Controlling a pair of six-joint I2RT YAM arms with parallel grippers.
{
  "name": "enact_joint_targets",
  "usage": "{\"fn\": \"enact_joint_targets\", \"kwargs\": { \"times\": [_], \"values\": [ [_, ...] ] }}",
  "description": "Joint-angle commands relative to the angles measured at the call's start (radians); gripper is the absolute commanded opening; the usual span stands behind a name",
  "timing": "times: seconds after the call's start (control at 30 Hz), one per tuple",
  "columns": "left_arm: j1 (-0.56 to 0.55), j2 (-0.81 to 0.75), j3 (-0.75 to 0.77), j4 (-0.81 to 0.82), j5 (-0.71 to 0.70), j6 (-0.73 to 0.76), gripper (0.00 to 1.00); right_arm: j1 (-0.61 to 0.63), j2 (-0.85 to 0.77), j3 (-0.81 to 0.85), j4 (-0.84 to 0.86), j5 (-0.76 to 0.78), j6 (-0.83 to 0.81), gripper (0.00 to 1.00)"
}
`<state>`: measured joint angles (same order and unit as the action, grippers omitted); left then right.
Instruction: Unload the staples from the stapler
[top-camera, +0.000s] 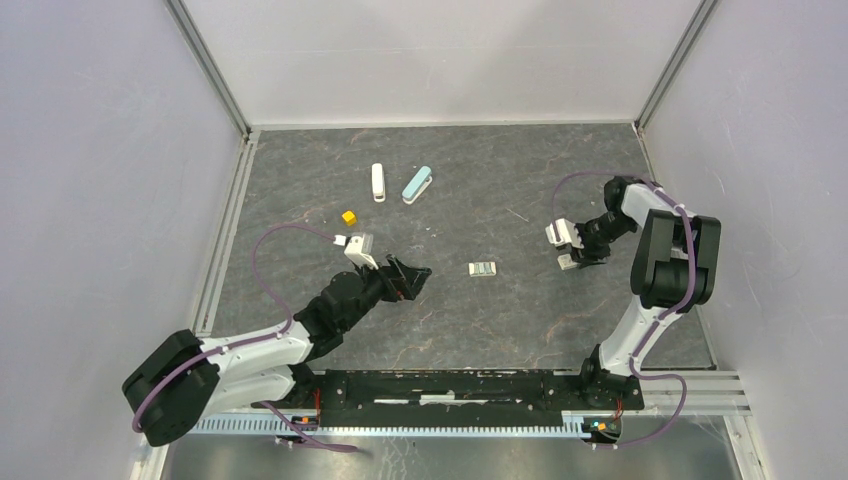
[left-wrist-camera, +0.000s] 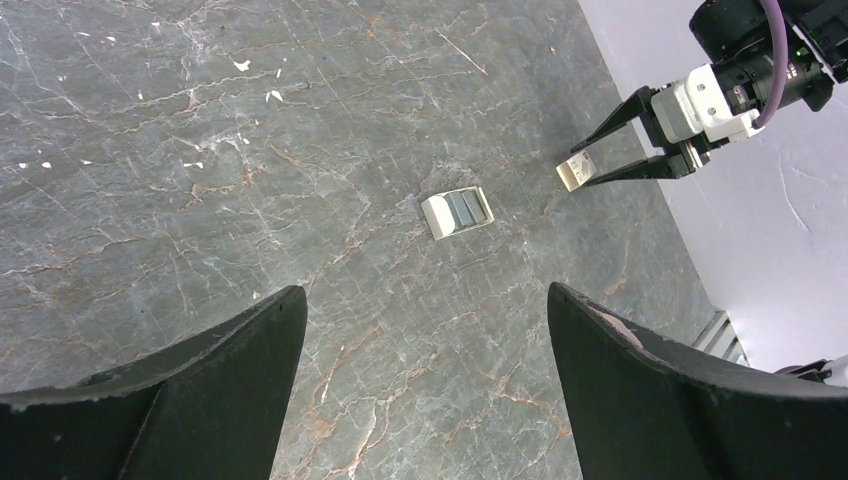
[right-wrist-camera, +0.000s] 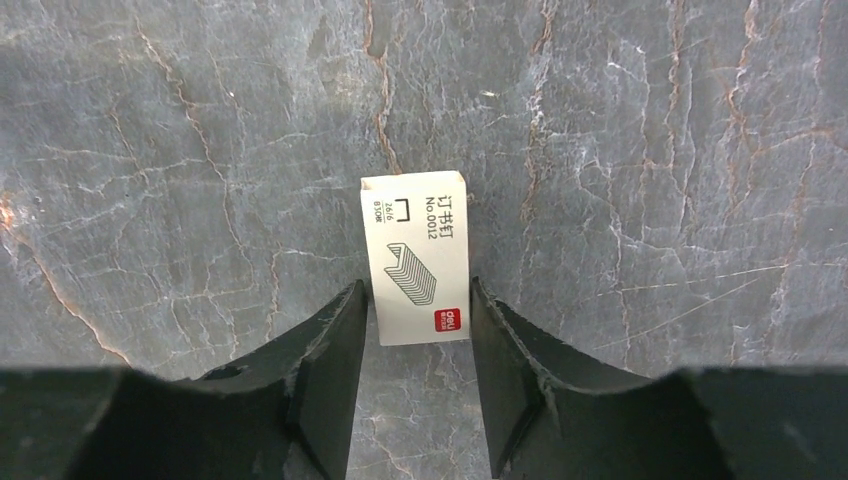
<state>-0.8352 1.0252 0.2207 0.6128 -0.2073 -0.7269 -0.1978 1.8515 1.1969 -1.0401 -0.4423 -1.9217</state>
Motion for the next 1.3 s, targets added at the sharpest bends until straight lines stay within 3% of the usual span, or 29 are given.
{"fn": "enact_joint_targets", "kwargs": {
  "times": [0.0, 0.4, 0.83, 1.27],
  "values": [
    [0.004, 0.013, 0.028, 0.070, 0.000, -0.010, 0.96, 0.010, 0.011, -0.011, -0.002, -0.001, 0.022, 0.47],
    [0.004, 0.032, 0.026, 0.091, 0.008, -0.019, 0.95, 0.064, -0.049, -0.069, 0.057, -0.055, 0.168, 0.42],
    [0.004, 0.068, 0.030, 0.124, 0.021, -0.030, 0.95, 0.226, -0.104, -0.115, 0.155, -0.114, 0.436, 0.41],
    [0.004, 0.274, 0.072, 0.291, 0.084, -0.092, 0.93, 0.352, -0.123, -0.146, 0.291, -0.113, 0.667, 0.41]
  ]
}}
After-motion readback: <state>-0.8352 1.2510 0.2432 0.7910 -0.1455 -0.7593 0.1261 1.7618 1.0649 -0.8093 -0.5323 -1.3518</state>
